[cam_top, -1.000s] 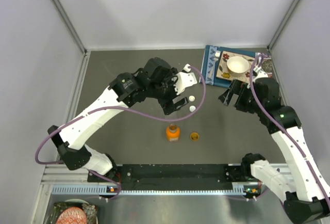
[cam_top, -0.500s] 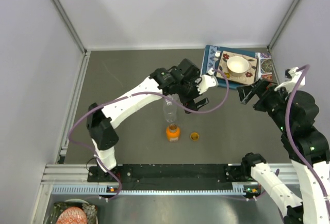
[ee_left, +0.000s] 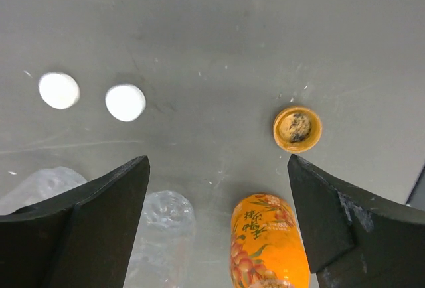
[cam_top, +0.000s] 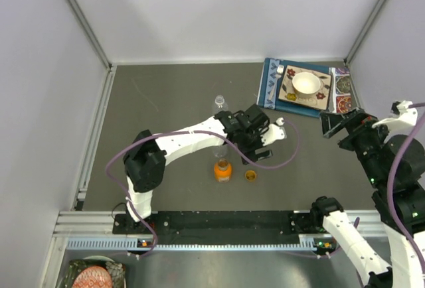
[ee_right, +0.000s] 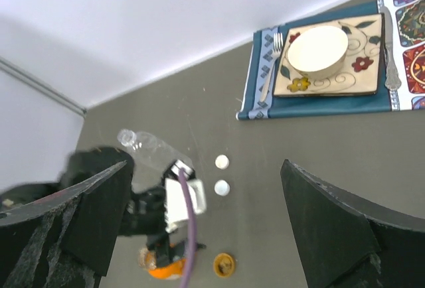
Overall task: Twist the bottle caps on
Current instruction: Pick up the bottle cap from the center of the board.
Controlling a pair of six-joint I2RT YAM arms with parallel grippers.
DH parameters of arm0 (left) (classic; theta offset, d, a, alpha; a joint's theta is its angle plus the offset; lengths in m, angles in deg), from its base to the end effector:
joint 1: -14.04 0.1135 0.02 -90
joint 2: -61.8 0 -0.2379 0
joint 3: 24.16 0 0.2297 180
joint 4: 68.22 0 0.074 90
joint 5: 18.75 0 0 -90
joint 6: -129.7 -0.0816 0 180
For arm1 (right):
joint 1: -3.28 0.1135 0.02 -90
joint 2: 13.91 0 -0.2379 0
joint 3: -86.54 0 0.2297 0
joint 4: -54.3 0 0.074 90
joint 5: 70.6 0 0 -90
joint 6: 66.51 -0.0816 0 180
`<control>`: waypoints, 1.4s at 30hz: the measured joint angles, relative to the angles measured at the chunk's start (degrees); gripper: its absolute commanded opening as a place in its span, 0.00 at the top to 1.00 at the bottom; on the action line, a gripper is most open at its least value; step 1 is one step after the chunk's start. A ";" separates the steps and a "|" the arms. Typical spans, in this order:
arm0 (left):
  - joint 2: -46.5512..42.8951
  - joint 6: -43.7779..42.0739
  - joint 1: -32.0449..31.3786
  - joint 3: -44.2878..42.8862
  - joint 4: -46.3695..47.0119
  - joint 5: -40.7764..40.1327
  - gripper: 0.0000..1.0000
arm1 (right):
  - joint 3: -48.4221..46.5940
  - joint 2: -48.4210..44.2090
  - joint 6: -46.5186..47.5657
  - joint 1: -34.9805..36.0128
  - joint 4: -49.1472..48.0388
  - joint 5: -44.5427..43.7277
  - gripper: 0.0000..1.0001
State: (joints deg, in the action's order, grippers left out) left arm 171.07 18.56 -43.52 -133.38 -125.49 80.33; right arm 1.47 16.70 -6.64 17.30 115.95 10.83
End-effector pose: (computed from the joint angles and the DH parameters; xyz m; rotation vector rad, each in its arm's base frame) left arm 0.2100 -0.3543 0.2078 1.7048 1.9831 -0.4367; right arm 0.1021 0.0130 0.4022 0.3518 1.6786 0.4483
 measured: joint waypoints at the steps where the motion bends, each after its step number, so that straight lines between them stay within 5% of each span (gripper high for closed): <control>1: 0.09 0.02 -0.09 2.14 1.31 -0.70 0.09 | -0.33 -0.31 -0.26 0.00 0.11 -0.48 0.06; 7: 0.81 -0.28 -0.26 9.84 4.79 -2.36 0.11 | -1.46 -1.05 -1.31 0.00 -0.24 -1.99 0.08; 42: 6.47 -1.55 -2.16 10.34 11.78 -0.42 0.26 | -0.74 -0.37 -1.64 0.00 -0.50 0.85 0.10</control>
State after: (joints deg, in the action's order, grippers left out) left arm 177.54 17.00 -45.68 -123.04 -113.71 79.92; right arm 0.73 16.33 -8.28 17.30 115.44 11.68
